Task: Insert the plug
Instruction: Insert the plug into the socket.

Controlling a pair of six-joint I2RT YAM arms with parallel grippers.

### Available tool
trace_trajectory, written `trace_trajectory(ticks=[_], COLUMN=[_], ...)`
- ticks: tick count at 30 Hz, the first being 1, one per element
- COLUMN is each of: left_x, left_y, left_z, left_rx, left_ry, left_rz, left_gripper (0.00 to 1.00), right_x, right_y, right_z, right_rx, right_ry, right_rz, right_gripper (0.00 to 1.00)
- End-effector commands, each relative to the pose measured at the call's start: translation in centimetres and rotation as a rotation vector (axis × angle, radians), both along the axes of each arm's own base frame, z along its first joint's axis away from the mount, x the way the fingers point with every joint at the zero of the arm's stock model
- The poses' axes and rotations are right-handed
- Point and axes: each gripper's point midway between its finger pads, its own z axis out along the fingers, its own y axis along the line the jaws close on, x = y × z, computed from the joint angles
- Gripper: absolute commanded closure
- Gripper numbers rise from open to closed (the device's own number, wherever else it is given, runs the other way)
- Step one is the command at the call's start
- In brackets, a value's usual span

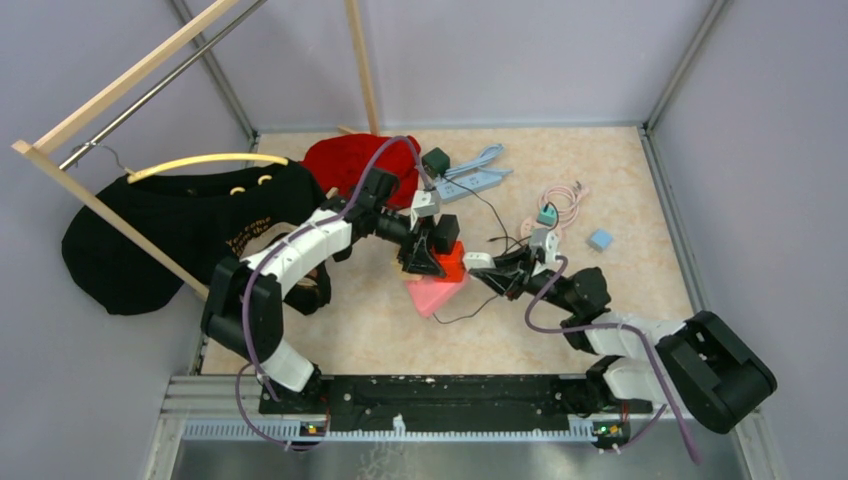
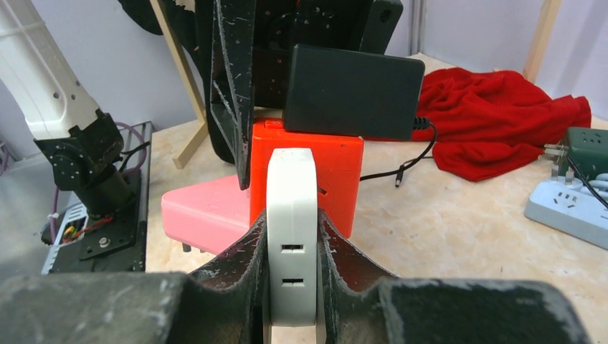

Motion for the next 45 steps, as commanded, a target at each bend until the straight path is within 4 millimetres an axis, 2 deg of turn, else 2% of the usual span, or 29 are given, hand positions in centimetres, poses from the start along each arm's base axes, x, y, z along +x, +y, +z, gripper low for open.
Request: trace_trajectory(ticks=[1, 10, 20, 36, 40, 45], left_x=[-2.8, -4.7, -5.7, -7.2, -7.9, -9.2], left_y=[-1.9, -1.7, -1.7, -1.8, -1.7, -1.0], left_z=[4.6, 5.5, 6.6, 8.0, 9.1, 11.2], left_rx=[-0.200, -0.267, -0.313, -0.363, -0.394, -0.449], left_ry=[-0.046, -0.084, -0.087, -0.100, -0.125, -0.162], left_rz=[-0.187, -0.262, -0.313, -0.382, -0.418, -0.477], left_gripper=[1.00, 1.00, 1.00, 1.00, 1.00, 1.00], right_x=[-0.1, -0.4, -0.9, -1.5, -1.9, -3.6], right_y=[1.8, 2.4, 3.7, 6.2, 6.3, 5.3], right_z=[1.0, 0.5, -1.4, -1.3, 0.0, 4.2], right_rx=[0.009, 0.035, -0.002, 0.072, 0.095, 0.172], right_ry=[-0.043, -0.016, 0.005, 0.010, -0.027, -0.094], right_rz=[0.038, 0.089, 0.118, 0.183, 0.201, 0.237], right_gripper=[1.00, 1.00, 1.00, 1.00, 1.00, 1.00])
